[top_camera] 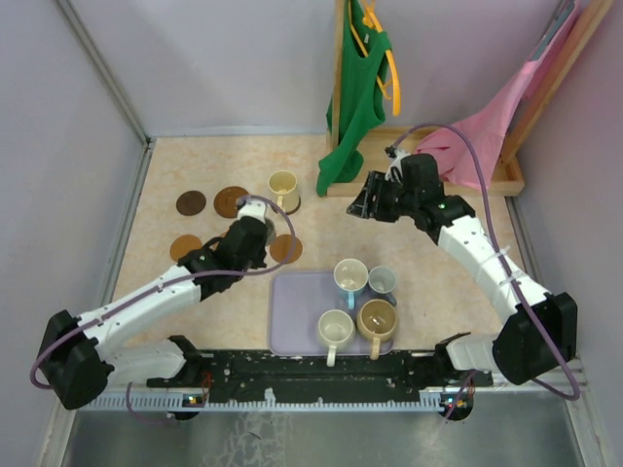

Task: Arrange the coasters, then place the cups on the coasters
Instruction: Pick up the cup from the tray, then place the cup on the coaster.

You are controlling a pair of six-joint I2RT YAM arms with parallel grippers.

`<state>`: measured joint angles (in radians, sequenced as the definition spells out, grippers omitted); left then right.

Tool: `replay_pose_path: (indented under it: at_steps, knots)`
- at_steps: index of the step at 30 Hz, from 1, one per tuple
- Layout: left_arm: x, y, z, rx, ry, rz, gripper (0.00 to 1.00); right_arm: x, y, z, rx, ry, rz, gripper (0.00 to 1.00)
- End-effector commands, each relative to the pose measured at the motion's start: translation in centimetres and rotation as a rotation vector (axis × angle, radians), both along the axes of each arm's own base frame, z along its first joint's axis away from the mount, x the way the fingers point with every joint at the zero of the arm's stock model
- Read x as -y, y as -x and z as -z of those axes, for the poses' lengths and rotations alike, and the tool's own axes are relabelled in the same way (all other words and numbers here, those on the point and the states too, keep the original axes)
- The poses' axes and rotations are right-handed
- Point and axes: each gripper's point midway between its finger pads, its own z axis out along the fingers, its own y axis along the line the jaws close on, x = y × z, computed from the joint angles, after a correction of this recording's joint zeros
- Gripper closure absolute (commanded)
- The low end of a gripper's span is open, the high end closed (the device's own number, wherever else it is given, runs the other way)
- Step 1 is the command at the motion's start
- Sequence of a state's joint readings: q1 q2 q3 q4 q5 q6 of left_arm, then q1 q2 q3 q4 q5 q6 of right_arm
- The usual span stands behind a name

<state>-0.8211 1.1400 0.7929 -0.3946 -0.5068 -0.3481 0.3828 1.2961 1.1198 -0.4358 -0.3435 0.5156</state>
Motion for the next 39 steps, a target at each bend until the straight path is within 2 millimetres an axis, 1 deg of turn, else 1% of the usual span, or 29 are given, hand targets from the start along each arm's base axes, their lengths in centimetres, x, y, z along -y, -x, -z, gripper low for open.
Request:
replay_pose_path:
  at_steps: [1, 4, 7, 9, 18, 20, 21, 27, 31, 36, 39]
  knots:
    - [-1.0, -3.6, -2.9, 0.081, 0.086, -0.041, 1.00, 0.5, -0.8, -3.5, 0.111, -0.026, 0.007, 0.50]
    - [-1.8, -5.2, -2.9, 0.090, 0.084, -0.057, 1.00, 0.9, -0.9, -3.5, 0.107, -0.028, 0.018, 0.48]
    - [-2.4, -6.5, -2.8, 0.096, 0.065, -0.073, 1.00, 1.1, -0.9, -3.5, 0.104, -0.028, 0.028, 0.40]
    - [-2.7, -7.3, -2.9, 0.105, 0.076, -0.075, 1.00, 1.4, -1.0, -3.5, 0.105, -0.026, 0.037, 0.37]
    - [-4.7, -10.7, -2.0, 0.106, 0.069, -0.112, 1.00, 2.2, -1.1, -3.7, 0.106, -0.022, 0.063, 0.30]
    - [-5.3, -11.4, -1.9, 0.105, 0.073, -0.121, 1.00, 2.3, -1.1, -3.6, 0.098, -0.024, 0.067, 0.18]
    - [-5.6, -11.7, -1.8, 0.105, 0.075, -0.123, 1.00, 2.2, -1.0, -3.5, 0.093, -0.028, 0.065, 0.17]
    - [-7.3, -13.8, -1.5, 0.119, 0.072, -0.155, 1.00, 2.8, -1.1, -3.2, 0.086, 0.000, 0.090, 0.15]
    - [-8.8, -15.4, -0.7, 0.123, 0.075, -0.190, 1.00, 3.6, -1.1, -3.0, 0.089, 0.035, 0.120, 0.15]
    - [-9.7, -17.2, 0.4, 0.124, 0.058, -0.216, 1.00, 3.8, -1.0, -2.7, 0.084, 0.049, 0.123, 0.15]
    - [-9.9, -18.0, 0.7, 0.138, 0.051, -0.226, 1.00, 4.0, -1.0, -2.6, 0.083, 0.060, 0.127, 0.15]
